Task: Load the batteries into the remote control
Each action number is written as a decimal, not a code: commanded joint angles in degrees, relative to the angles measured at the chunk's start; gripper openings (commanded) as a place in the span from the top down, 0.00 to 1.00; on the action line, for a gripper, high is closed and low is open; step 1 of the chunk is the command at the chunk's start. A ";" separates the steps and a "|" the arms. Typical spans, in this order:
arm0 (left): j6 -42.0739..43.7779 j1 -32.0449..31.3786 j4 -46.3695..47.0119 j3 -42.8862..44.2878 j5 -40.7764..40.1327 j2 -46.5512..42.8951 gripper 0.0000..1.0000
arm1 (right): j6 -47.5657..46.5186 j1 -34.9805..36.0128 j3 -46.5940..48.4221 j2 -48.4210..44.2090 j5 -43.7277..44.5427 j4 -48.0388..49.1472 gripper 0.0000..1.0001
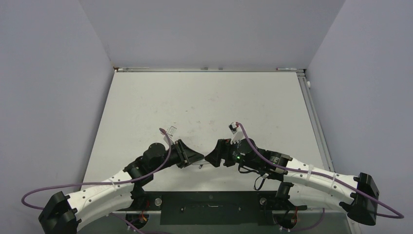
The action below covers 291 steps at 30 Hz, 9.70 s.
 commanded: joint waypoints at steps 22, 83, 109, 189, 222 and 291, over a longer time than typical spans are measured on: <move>2.85 -1.70 -3.99 5.26 -3.17 1.82 1.00 | 1.50 1.33 3.53 -2.23 -5.32 10.27 0.30; 20.50 -3.09 -7.36 21.18 -10.79 21.86 1.00 | -0.46 -2.07 -3.96 -9.68 9.33 -7.14 0.30; 17.20 0.09 -6.81 17.47 -3.81 17.80 1.00 | -4.42 -3.07 -1.05 -9.66 8.26 -14.10 0.29; 7.64 0.26 -49.20 10.84 -29.71 -39.53 1.00 | 32.42 15.52 29.42 52.81 35.68 -23.98 0.70; 4.20 0.27 -35.90 3.33 -20.54 -29.78 1.00 | 8.92 16.05 17.43 41.86 31.92 -19.32 0.92; -2.07 3.64 2.26 -5.48 -4.31 17.82 0.50 | -5.27 -9.51 6.63 8.89 22.46 -27.66 0.92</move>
